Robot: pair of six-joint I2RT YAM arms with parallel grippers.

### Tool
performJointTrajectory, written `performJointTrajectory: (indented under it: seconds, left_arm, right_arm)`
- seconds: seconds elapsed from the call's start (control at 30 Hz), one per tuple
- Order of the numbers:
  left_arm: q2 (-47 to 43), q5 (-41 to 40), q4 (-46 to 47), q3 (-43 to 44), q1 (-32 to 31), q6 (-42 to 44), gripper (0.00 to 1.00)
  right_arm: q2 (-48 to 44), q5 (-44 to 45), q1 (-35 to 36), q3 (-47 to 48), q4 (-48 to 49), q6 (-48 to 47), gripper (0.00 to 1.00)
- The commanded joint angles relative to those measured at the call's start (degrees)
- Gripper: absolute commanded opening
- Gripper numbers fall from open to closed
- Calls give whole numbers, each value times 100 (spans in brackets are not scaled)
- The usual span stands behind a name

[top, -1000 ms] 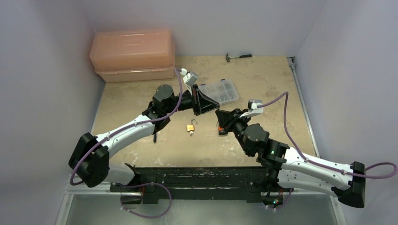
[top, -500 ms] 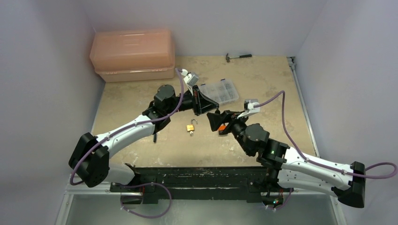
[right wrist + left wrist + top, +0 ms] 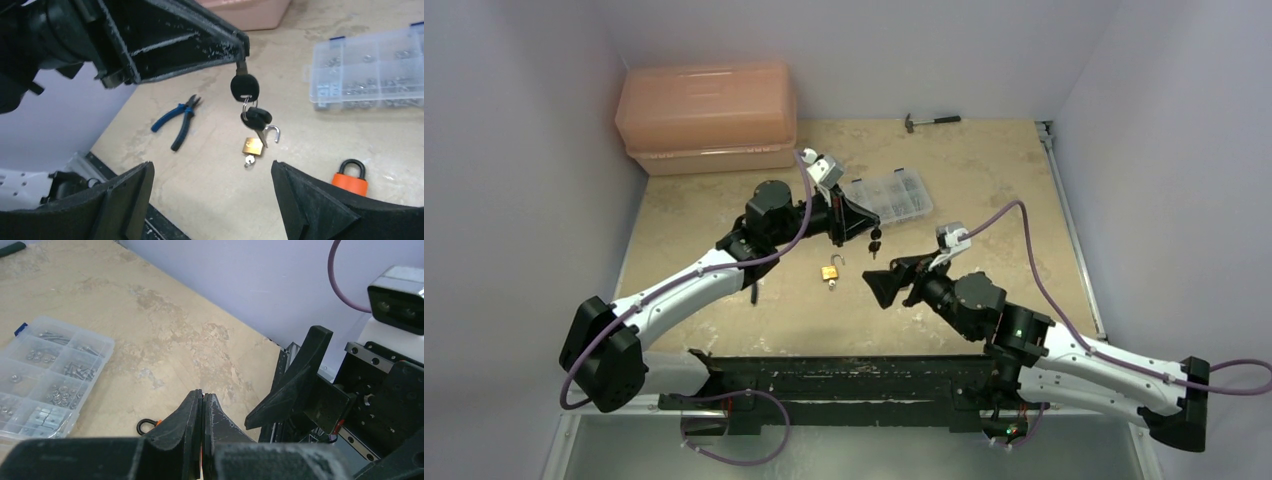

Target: Unlock with the key

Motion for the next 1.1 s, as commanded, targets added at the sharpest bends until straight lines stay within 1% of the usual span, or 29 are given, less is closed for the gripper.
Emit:
performJointTrajectory:
  seconds: [0.0, 0.07, 0.2, 0.3, 0.4, 0.5, 0.57, 0.73, 0.83, 0.97, 1.07]
  left_arm:
    - [-313, -78, 4, 261, 7, 249, 0]
    - [-313, 44, 98, 243, 5, 91, 0]
    - [-288, 299, 421, 195, 5, -281, 0]
    - [-304, 392, 501, 180, 12, -399, 0]
    - [-326, 401, 532, 162, 10, -429, 0]
    - [-334, 375, 519, 152, 8, -434, 0]
    - [-325, 341, 515, 149, 10, -449, 0]
    - [-280, 335, 524, 161, 5, -478, 0]
    - [-282, 303, 485, 156, 15, -431, 0]
    - [-264, 195, 392, 182, 22, -381, 0]
    - [-263, 196, 390, 192, 22, -374, 0]
  right_arm:
    - [-592, -620, 18, -354, 628, -342, 94]
    - [-726, -485, 18, -429, 733, -470, 88]
    - [-911, -586, 11, -565, 1144, -968, 85]
    - [-811, -667, -80, -498, 1220, -1246, 81]
    - [-614, -1212, -610, -373, 1254, -1219, 76]
    - [-475, -2156, -1563, -327, 1396, -1042, 73]
    - [-344, -2489, -1810, -258, 1444, -1093, 72]
    - [-15, -2747, -1870, -155, 1784, -1230, 67]
    - [204, -2748, -1884, -80, 1908, -1202, 64]
    - [386, -2986, -1887, -80, 2110, -1114, 60]
    - [497, -3016, -1892, -71, 2172, -1090, 55]
